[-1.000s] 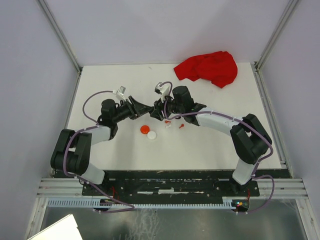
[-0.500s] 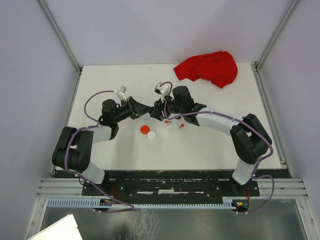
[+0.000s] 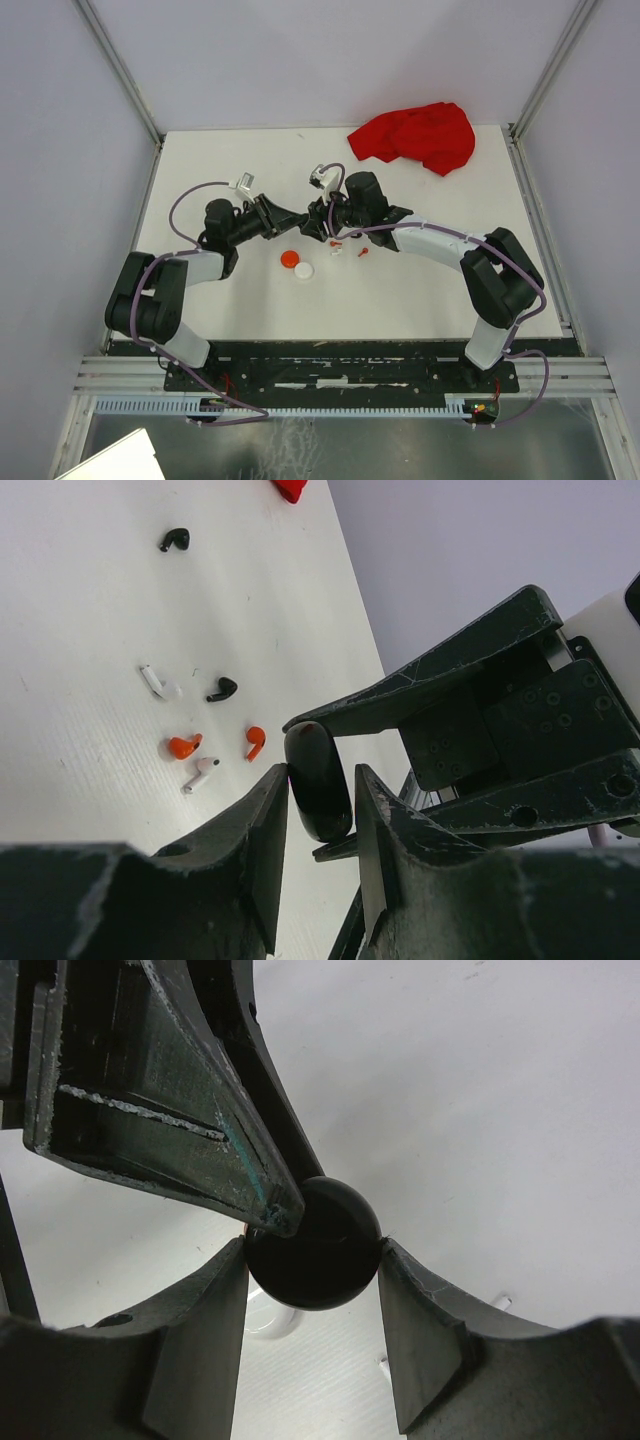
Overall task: Insert the wireless bluetooth earbuds into the charging case
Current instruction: Pick up the charging case at the center of the board.
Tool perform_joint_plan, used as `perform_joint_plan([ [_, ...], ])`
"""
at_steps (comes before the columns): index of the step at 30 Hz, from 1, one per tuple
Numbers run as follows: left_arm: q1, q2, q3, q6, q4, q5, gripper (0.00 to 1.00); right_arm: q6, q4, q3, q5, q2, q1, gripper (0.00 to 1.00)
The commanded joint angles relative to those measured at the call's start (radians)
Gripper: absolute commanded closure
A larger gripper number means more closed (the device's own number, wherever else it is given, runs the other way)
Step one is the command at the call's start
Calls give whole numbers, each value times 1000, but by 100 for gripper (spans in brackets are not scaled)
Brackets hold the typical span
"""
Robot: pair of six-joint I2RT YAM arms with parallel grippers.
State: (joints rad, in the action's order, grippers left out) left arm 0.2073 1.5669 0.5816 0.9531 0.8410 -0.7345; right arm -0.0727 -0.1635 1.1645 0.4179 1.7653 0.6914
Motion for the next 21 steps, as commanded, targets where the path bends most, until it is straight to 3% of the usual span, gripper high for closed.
perform_joint_plan([
  [1,23,11,11,27,58,-26,62,11,-40,23,24,-38,-1,79],
  [12,30,8,14,28,59,-19,69,14,-38,19,26,-38,-1,79],
  [21,31,-20,10,32,60,-5,57,17,-38,11,21,-44,0,79],
])
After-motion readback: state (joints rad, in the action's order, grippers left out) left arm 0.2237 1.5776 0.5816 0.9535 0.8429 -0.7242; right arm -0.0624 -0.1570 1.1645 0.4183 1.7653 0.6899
